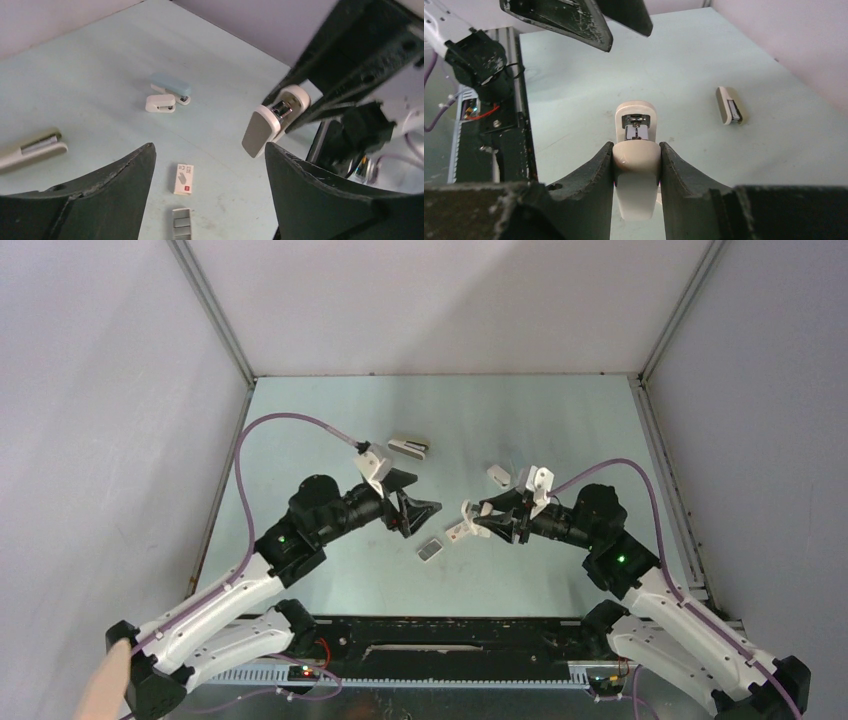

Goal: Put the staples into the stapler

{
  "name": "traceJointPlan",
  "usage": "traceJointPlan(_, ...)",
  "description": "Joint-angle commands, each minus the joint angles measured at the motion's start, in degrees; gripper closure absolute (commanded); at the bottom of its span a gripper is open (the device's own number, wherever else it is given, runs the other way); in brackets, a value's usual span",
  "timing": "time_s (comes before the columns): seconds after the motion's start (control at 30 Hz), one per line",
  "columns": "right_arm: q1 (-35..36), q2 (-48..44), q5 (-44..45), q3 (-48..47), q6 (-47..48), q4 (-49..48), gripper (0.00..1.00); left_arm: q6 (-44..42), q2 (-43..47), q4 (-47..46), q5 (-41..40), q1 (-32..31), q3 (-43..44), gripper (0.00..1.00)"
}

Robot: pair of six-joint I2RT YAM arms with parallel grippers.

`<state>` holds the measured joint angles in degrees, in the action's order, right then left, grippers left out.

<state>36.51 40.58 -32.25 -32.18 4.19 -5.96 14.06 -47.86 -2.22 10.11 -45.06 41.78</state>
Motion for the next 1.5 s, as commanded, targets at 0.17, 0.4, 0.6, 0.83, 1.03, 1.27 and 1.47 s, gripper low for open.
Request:
traceJointPlan(0.17,-0.3,4.9,-10.8,-8.6,3.5,5.5,1.00,-25.4,-0.6,-4.6,23.9,-1.2,-0.8,0.14)
traceJointPlan(0.4,-0.3,7.9,-15.1,-10.2,4.4,4.8,1.00,-30.4,-6.6,1.8,30.0,-3.1,5.1,0.20)
traceJointPlan(0.6,-0.2,9.5,-17.1,-11.2,6.2,5.1,1.00,-30.8,-10.5,4.8,31.1,-4.0,7.7,0.29)
traceJointPlan(0.83,0.0,10.5,-17.8,-12.0,7.3,5.1,1.00,-30.5,-12.5,6.2,30.6,-4.1,8.7,0.47)
traceJointPlan(1.03,0.0,10.7,-18.0,-12.4,8.5,5.2,1.00,-29.5,-13.6,8.3,28.5,-4.1,9.6,0.60)
traceJointPlan(1.27,-1.3,10.5,-17.6,-12.4,5.7,2.0,1.00,-28.3,-12.1,9.7,24.0,-3.9,9.1,0.89)
traceJointPlan(1.47,-7.6,8.8,-25.2,-12.3,-1.1,-3.6,1.00,-18.9,-4.7,-1.5,22.5,0.0,1.7,1.00)
